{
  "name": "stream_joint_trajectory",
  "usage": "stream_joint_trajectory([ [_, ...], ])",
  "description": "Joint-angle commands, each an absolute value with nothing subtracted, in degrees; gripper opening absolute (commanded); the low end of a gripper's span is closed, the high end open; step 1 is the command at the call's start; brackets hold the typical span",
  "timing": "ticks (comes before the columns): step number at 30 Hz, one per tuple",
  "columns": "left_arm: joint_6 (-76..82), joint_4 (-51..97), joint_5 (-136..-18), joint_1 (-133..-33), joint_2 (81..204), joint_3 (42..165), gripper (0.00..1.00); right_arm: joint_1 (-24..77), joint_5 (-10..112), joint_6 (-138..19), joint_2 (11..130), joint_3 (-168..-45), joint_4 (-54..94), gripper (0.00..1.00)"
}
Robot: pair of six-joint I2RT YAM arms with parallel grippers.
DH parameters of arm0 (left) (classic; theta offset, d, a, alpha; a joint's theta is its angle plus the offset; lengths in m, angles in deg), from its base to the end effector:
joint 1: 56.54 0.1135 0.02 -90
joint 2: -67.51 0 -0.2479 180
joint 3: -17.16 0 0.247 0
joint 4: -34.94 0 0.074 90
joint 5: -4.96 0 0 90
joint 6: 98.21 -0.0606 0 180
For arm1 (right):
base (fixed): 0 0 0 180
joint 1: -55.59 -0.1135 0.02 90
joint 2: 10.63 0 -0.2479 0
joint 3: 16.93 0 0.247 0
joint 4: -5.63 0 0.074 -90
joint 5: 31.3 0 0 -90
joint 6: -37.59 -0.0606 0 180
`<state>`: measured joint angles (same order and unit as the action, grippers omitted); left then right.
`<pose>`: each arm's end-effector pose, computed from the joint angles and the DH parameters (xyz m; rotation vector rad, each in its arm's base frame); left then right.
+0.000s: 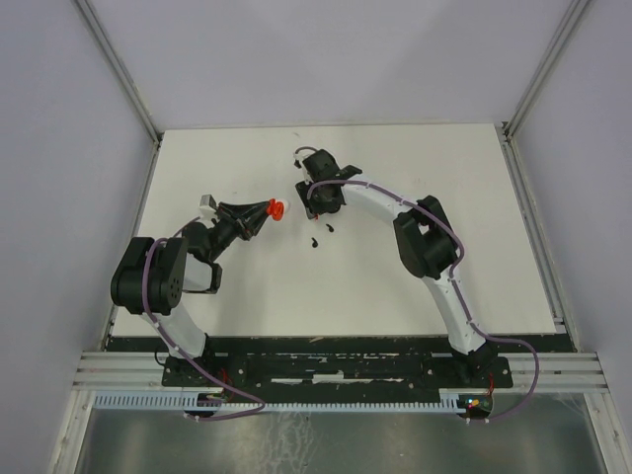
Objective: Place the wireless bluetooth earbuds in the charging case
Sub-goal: Pick up the earbud from the center of the board.
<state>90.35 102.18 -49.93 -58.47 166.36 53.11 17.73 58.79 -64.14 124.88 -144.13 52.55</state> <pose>0.2925 -0.0447 0.1479 -0.8991 1.5910 -1.7843 0.4090 0.3178 0.1410 -0.5803 2.5034 0.3356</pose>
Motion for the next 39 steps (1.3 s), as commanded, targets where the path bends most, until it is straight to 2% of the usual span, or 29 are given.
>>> stream_joint_trajectory([
  [1,88.9,107.3,-48.9,-58.2,167.0,53.9,0.03,17.6,59.2,-63.8,126.0,-147.4,52.1,0.53],
  [33,88.9,109.7,-49.0,-58.2,169.4,53.9,0.03,17.5,59.1,-63.1,128.6,-148.9,52.6,0.35],
  [39,88.9,109.7,-49.0,-58.2,169.5,53.8,0.03,17.6,59.2,-63.0,128.5,-148.9,52.7,0.29],
])
